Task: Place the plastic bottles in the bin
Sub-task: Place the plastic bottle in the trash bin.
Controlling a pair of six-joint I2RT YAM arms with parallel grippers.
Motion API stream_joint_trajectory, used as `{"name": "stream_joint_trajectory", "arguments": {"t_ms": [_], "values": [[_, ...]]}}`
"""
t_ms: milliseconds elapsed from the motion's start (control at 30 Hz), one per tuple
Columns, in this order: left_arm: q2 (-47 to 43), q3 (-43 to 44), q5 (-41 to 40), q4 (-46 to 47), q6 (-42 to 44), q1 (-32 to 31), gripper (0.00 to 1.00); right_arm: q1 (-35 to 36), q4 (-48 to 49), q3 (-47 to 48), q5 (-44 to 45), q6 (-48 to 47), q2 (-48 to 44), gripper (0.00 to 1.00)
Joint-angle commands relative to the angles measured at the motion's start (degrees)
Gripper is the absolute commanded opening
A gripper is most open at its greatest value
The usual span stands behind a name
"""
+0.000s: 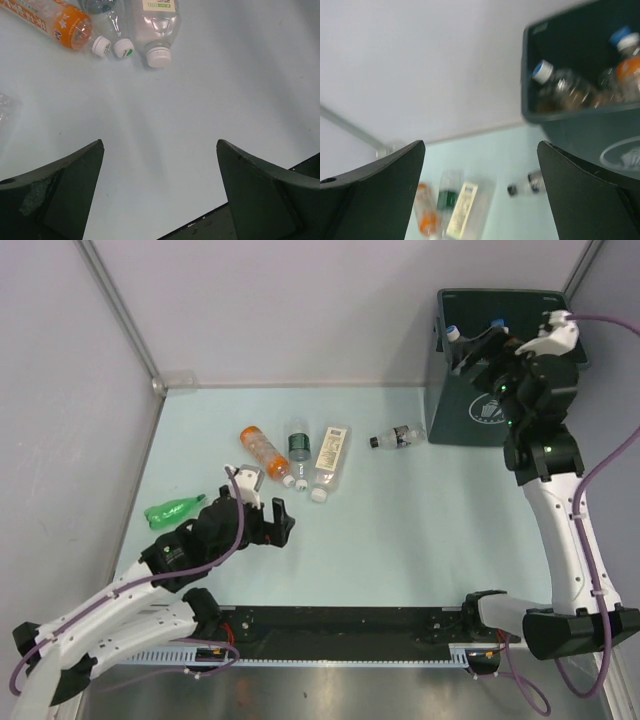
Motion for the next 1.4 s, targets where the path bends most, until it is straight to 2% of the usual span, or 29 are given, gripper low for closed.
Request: {"name": "stream_joint_trajectory", "arguments": {"t_ms": [0,133,300,433,600,1000,1367], "values": [[4.2,1.64,3.03,6.23,0.57,0.29,1.0,5.51,-6.4,-4.33,0.38,-1.21,-3.27,1.0],[11.76,4.71,3.14,14.48,2.15,0.29,1.0,9.55,-8.78,-9.25,0.64,-0.5,-5.64,1.0],[28.27,11.74,2.17,19.08,5.93,1.17,1.0,14.82,-11.68,-15.31,3.1,0.03,-9.33,1.0],[39.27,20.08,3.31,20.13,8.13,3.71,1.0,15.53,-12.65,-19.36,3.98,1.17,-13.64,1.0],[51.82,25.81,9.55,22.15,8.93,8.28,1.0,15.54,-13.97,-22.27,3.37,2.14,-18.12,1.0],[64.59,36.09,9.91,21.02,13.32,13.65,1.0,15.62,-15.99,-27.19,3.28,3.1,-23.22,1.0],[73.11,39.0,10.87,18.29,12.89,14.79,1.0,15.54,-15.11,-30.62,2.84,4.77,-23.66,1.0]]}}
